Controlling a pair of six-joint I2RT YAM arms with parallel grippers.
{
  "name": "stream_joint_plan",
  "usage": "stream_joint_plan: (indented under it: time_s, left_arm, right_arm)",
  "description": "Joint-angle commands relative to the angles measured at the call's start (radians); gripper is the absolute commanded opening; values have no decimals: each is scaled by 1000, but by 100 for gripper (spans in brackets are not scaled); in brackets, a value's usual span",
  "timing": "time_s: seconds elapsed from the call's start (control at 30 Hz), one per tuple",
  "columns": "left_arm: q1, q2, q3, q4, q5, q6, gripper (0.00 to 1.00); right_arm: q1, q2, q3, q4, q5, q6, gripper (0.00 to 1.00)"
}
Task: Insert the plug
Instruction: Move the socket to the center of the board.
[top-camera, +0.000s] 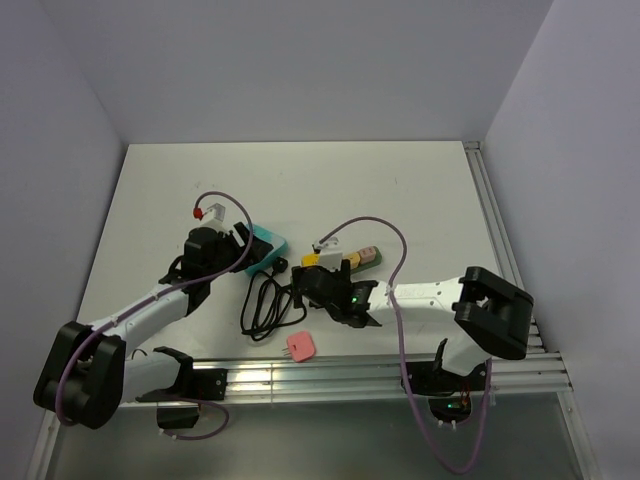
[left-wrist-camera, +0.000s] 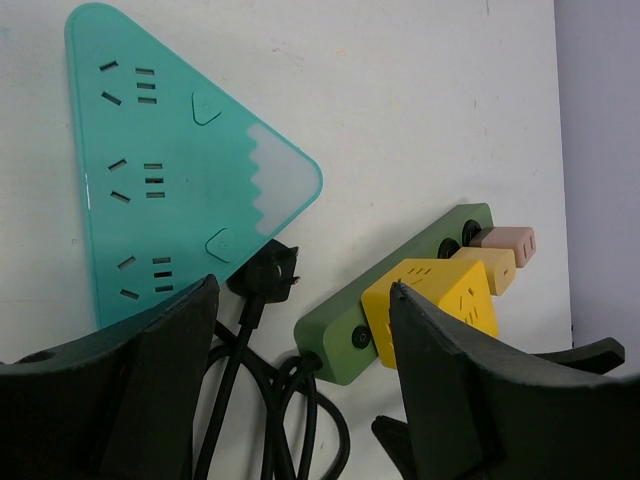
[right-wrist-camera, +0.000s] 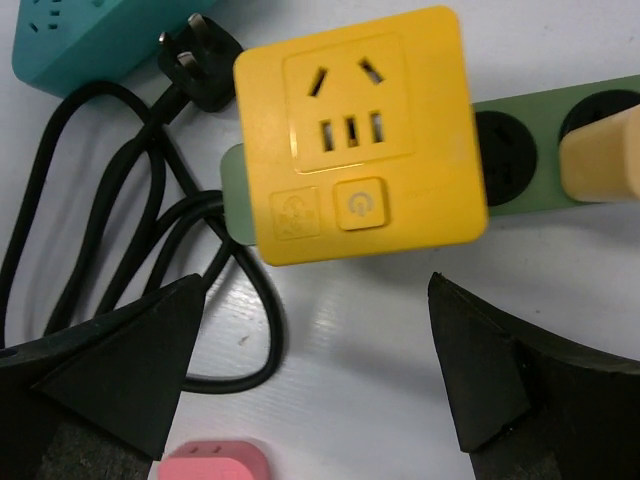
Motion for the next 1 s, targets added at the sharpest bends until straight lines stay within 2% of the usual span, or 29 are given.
stream_joint_plan:
  time_s: [0.0, 0.17, 0.3, 0.5, 0.73, 0.77, 0.83, 0.87, 0.93, 0.97]
  left_arm:
    - [3, -1, 6, 23, 17, -12, 74]
    - [3, -35, 0, 9, -11, -9, 74]
    - [3, -45, -5, 5, -17, -8, 75]
    - [3, -39, 1, 5, -5, -6, 74]
    - [3, -64, -2, -3, -12, -3, 74]
    - [3, -62, -2, -3, -9, -2, 74]
    - [3, -62, -2, -3, -8, -2, 74]
    - [3, -62, 0, -3, -8, -2, 74]
    - [3, -65, -2, -5, -6, 0, 74]
    - [3, -65, -2, -5, -6, 0, 74]
  right_arm:
    - [41, 64, 80, -16, 60, 127, 100]
    - [84, 139, 185, -104, 60, 272, 100]
    - [92, 179, 220, -112, 56, 351, 95]
    - [92, 285, 320, -153, 42, 385, 92]
    - [95, 360, 376, -121, -10, 394, 89]
    - [95, 366, 383, -125, -12, 394, 82]
    - [94, 373, 377, -110, -21, 389, 75]
    - [94, 374, 372, -104, -38, 379, 65]
    - [88, 385, 360, -93, -53, 368, 58]
    - [80, 389, 355, -89, -72, 366, 50]
